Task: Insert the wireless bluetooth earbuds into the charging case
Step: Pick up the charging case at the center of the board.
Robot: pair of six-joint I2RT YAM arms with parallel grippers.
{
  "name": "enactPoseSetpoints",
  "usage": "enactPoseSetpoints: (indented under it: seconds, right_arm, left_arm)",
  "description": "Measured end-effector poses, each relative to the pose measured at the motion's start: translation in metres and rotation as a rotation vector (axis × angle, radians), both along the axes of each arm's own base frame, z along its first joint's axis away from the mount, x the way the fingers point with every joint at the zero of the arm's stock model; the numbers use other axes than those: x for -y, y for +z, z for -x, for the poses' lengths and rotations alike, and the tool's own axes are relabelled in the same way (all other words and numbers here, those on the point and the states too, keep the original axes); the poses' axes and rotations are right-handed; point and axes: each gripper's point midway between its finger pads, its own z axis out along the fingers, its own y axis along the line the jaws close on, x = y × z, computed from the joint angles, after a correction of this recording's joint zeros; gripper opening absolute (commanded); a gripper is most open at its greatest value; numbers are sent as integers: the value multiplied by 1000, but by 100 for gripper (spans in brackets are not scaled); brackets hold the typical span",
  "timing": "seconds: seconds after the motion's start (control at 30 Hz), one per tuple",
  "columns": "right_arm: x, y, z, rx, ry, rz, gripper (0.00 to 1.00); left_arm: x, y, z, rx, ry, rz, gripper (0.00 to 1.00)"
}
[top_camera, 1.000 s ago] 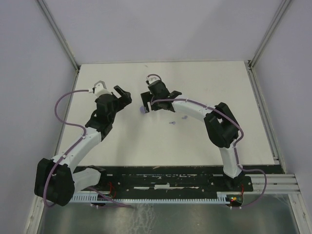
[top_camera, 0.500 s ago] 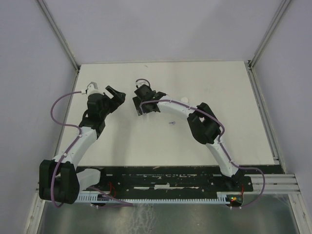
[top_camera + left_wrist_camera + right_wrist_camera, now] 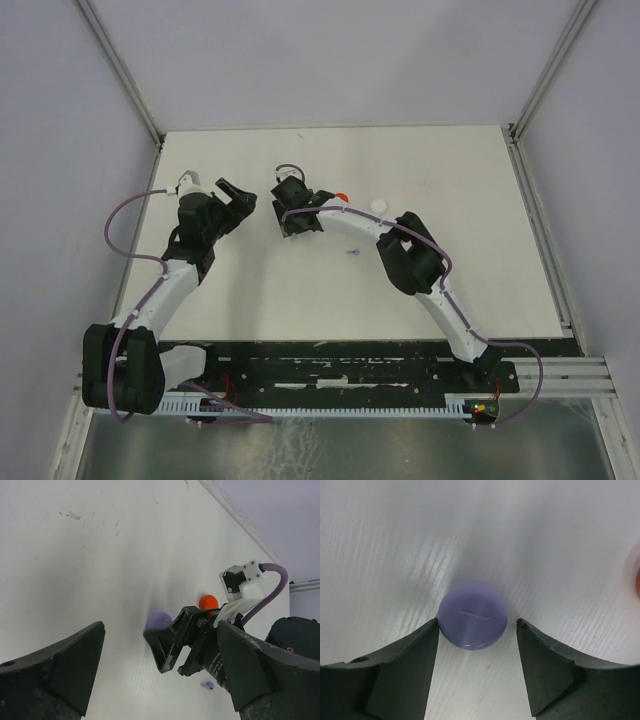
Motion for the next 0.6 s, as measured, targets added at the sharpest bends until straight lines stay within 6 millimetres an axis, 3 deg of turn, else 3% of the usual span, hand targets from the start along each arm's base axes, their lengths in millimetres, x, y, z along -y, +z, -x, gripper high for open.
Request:
enactPoseSetpoints:
  seconds: [0.23, 0.43, 0.6]
  right_arm:
    - [-2, 0, -2, 2, -7, -9, 57]
    - [-3, 1, -2, 3, -10, -14, 36]
    - [-4, 0, -6, 34, 0, -21, 29]
  left_arm:
    - [1, -2, -1, -1, -4, 2, 99]
    - [1, -7, -3, -12, -9, 4, 100]
    - [3, -9, -3, -18, -21, 9, 100]
